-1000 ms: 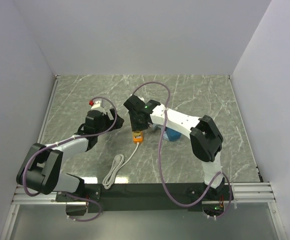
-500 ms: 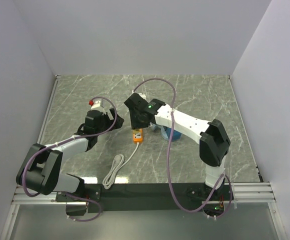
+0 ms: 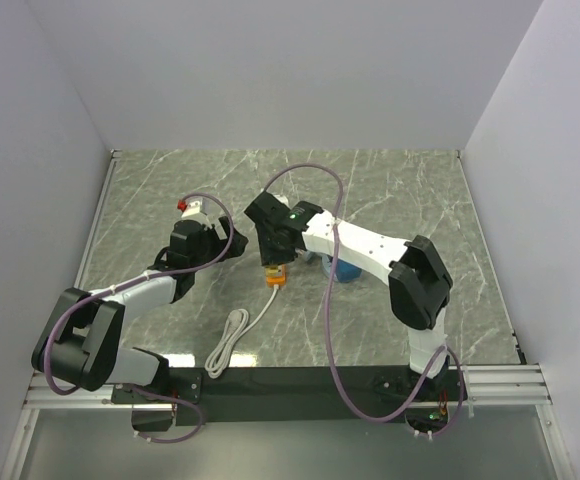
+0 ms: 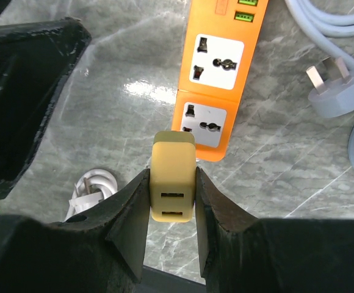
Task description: Insert the plug
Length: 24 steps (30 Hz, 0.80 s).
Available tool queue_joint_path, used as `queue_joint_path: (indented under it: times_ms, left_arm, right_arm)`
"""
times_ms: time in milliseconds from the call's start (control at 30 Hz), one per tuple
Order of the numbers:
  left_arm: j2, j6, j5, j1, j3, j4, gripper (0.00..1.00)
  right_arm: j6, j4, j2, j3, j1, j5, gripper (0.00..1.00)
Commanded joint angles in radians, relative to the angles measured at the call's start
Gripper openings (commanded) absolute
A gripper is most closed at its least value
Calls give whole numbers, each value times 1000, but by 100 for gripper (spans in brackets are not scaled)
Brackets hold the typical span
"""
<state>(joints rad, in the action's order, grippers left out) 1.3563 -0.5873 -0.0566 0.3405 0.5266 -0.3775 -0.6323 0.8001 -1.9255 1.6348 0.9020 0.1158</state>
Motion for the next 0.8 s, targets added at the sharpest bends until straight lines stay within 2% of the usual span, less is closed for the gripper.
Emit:
queue_joint_path:
  times_ms: [0,767]
  left_arm:
    - [-26,12,-15,-6,-10,-29,94]
    - [-31,17,-14,-11,-11,-23,94]
  right_arm:
    - [-10,-2,-12,5,8,2,0]
    - [11,8,-41,-23,-28,35,0]
